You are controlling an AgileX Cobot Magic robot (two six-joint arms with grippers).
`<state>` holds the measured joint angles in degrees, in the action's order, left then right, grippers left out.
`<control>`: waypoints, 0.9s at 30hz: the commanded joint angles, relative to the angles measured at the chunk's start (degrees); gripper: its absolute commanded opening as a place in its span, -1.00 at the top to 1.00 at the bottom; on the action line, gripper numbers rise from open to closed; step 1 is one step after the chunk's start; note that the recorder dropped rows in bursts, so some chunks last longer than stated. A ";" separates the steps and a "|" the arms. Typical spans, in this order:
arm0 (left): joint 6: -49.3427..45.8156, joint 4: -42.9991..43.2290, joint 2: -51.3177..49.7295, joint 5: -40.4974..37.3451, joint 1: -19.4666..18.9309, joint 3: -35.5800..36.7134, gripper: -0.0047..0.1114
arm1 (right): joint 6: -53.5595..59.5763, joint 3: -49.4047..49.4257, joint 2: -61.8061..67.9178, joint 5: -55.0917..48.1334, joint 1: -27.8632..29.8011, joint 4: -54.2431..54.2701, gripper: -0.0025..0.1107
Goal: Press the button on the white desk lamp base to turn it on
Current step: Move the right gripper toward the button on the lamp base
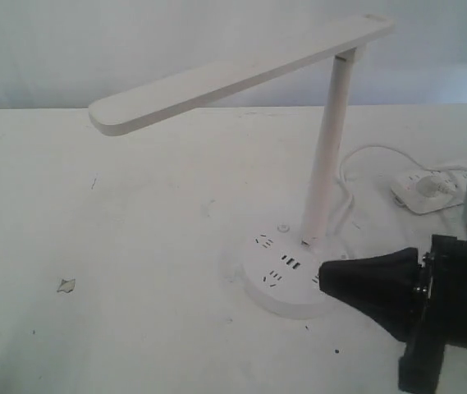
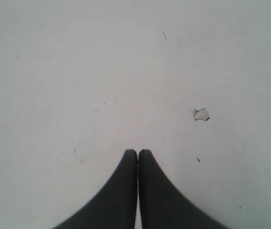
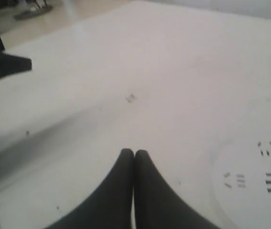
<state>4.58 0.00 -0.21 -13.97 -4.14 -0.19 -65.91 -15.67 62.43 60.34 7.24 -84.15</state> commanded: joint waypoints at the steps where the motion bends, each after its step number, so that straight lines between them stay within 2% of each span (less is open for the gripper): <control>1: 0.17 0.00 0.21 -0.17 0.31 0.19 0.92 | -1.21 -0.30 3.53 -13.08 -4.27 1.01 0.96; 5: 0.17 0.00 0.21 -0.17 0.31 0.19 0.92 | -12.78 -0.30 5.63 -26.51 -7.08 4.15 0.96; 8: 0.17 0.00 0.21 -0.17 0.31 0.19 0.92 | -14.29 -0.30 6.56 -30.87 -7.29 5.44 0.96; 13: 0.17 0.00 0.21 -0.17 0.31 0.19 0.92 | -12.22 -1.15 8.80 -33.26 -7.29 12.64 0.96; 27: 0.17 0.00 0.21 -0.17 0.31 0.19 0.92 | -11.90 -10.20 22.99 -33.29 -7.29 12.81 0.96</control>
<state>4.58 0.00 -0.21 -13.97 -4.14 -0.19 -78.45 -24.48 82.75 27.39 0.00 -71.63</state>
